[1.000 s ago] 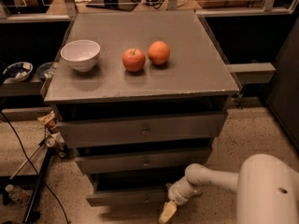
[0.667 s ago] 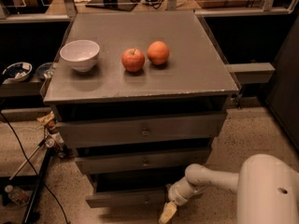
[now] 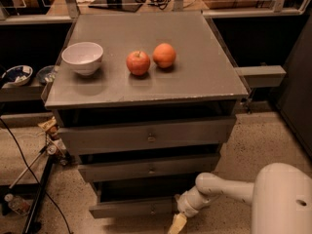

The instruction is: Open bottom drawer

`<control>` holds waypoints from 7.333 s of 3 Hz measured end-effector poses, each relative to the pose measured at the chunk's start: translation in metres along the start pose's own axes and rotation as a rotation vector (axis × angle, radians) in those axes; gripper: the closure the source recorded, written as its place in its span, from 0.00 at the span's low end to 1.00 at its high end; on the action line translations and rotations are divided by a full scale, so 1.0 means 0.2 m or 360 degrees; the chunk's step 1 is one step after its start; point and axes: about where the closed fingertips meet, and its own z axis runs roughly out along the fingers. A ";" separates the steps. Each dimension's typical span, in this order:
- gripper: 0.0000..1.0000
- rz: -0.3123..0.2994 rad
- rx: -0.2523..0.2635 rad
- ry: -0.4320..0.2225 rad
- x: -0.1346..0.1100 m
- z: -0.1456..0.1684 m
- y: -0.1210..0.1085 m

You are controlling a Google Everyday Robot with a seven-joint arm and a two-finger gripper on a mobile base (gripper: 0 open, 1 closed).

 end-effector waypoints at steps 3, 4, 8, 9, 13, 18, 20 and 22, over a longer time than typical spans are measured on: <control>0.00 -0.0010 0.0066 -0.0010 0.04 -0.12 0.06; 0.00 -0.0005 0.0165 -0.0027 -0.01 -0.21 0.00; 0.00 -0.0069 0.0118 0.0019 -0.06 -0.05 -0.07; 0.00 -0.0057 0.0096 -0.0002 -0.06 0.00 -0.07; 0.00 -0.0121 -0.0051 0.0014 -0.03 0.08 0.03; 0.00 -0.0087 -0.0003 -0.0001 -0.03 -0.06 0.00; 0.00 -0.0056 0.0047 0.0010 -0.03 -0.06 -0.01; 0.00 0.0011 0.0131 0.0004 -0.03 -0.07 -0.11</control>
Offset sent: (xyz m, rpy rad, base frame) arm -0.0542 -0.0368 0.0093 0.0146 0.0543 0.0245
